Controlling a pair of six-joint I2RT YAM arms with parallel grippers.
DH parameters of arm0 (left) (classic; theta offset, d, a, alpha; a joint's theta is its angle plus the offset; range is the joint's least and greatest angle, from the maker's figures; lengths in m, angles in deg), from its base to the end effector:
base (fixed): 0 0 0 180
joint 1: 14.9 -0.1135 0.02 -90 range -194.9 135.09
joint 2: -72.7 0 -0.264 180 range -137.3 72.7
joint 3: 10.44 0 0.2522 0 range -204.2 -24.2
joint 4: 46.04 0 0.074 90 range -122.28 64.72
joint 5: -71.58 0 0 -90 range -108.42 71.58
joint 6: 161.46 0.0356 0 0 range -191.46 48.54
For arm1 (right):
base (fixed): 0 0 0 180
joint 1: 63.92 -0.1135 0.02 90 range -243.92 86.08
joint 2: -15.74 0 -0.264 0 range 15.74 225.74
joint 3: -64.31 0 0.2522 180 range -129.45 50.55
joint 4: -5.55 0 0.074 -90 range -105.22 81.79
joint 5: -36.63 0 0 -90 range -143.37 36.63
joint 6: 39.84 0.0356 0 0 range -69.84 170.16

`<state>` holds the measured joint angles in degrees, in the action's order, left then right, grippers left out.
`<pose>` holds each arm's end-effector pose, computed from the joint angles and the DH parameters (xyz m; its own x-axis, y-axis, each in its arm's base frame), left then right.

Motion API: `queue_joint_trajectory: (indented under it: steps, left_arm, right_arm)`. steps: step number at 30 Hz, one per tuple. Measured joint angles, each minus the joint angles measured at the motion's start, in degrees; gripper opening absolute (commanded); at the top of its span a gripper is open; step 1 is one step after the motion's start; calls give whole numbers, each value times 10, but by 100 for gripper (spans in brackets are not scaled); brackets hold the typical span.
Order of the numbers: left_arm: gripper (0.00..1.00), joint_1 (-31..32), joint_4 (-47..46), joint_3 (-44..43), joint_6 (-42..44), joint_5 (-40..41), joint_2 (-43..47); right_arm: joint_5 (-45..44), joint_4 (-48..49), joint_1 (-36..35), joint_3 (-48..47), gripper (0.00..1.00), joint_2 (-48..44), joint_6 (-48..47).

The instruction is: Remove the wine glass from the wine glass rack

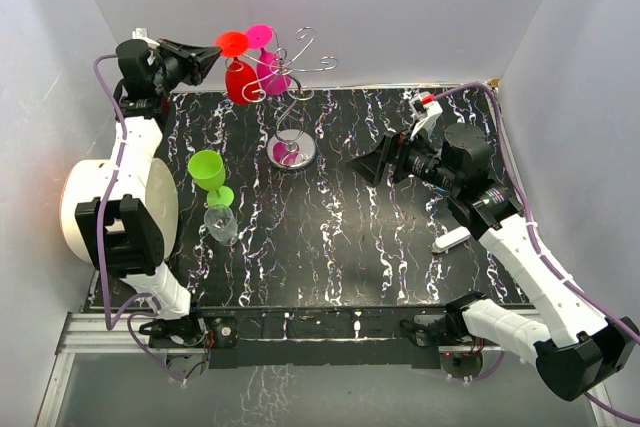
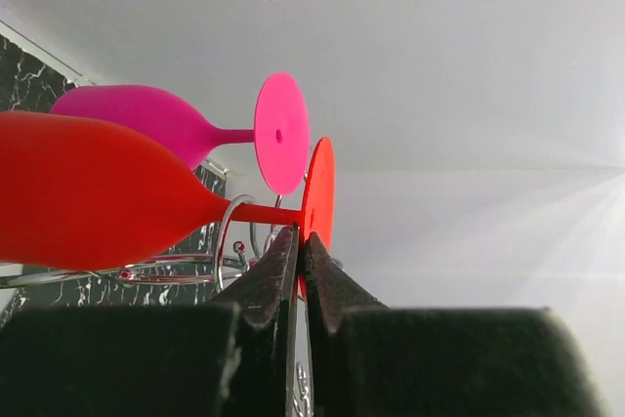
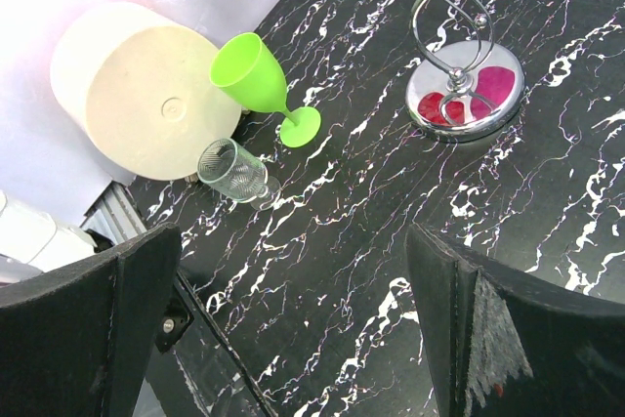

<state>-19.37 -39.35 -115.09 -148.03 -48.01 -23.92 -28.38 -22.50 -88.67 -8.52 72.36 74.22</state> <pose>0.4052 0.0140 0.4134 -0.4074 -0.8802 -0.2434 0.1212 0.2121 -0.9697 0.1943 0.1062 0.3826 -0.4779 0.1866 -0.8584 -0.6134 0.6286 0.4782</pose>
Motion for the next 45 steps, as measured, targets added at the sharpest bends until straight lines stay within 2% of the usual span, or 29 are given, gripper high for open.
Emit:
queue_joint_trajectory:
  steps: [6,19,30,36,41,45]
  left_arm:
    - [0,14,-5,-2,0,-12,-5]
    - [0,16,-9,67,11,-43,45]
    - [0,-38,35,140,40,-45,180]
    - [0,-82,52,146,56,-62,248]
    - [0,-97,-41,145,23,-102,288]
    - [0,-92,-224,143,-78,-149,289]
  right_arm:
    - [0,0,0,0,98,0,0]
    - [1,0,0,0,98,0,5]
    - [5,0,0,0,98,-5,16]
    - [19,0,0,2,98,-5,31]
    - [38,9,0,7,98,-2,53]
    - [56,30,0,7,98,4,80]
